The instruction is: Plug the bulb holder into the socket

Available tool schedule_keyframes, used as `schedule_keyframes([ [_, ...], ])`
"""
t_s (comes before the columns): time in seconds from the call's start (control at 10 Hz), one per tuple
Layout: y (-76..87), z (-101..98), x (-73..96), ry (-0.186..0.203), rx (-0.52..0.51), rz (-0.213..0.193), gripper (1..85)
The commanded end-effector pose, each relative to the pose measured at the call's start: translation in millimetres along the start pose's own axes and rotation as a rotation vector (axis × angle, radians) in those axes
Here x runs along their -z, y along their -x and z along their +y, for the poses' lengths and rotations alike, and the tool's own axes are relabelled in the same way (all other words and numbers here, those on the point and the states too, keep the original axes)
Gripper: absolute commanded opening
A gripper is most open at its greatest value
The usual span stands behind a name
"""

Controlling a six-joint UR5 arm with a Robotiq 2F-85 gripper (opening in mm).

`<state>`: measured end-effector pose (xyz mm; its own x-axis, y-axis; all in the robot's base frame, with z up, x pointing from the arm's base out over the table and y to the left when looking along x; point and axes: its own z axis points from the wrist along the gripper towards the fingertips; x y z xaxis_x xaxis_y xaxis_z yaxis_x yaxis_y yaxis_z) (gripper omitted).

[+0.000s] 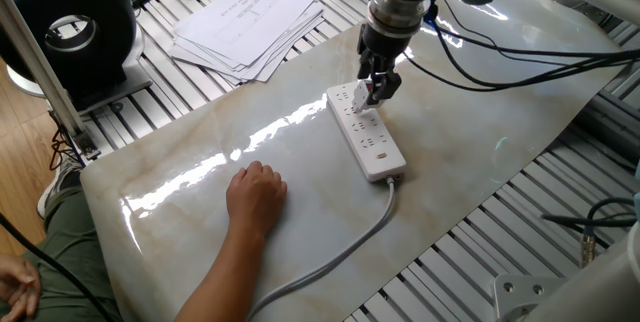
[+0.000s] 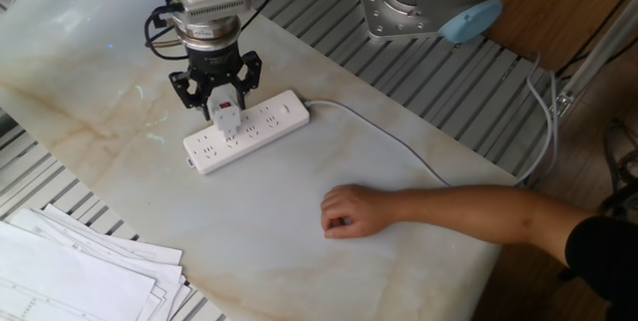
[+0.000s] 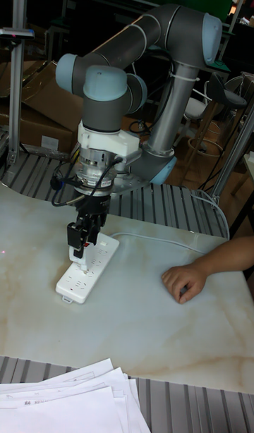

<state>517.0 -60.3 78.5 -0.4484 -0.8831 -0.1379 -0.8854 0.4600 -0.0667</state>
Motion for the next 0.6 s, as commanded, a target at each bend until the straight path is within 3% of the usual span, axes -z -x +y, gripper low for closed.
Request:
schedule_keyframes([
  [0.0, 5.7, 0.7, -1.7, -0.004, -0.023, -0.049, 56.3],
  [0.2, 8.9, -1.6, -2.5, -0.013, -0.035, -0.07, 49.7],
  [0.3, 10.8, -6.1, -2.2, -0.03, -0.046, -0.078, 40.0],
  [0.4, 13.2, -11.6, -1.9, -0.051, -0.054, -0.087, 21.3],
  [0.5, 14.7, -15.7, -1.5, -0.066, -0.055, -0.094, 14.7],
])
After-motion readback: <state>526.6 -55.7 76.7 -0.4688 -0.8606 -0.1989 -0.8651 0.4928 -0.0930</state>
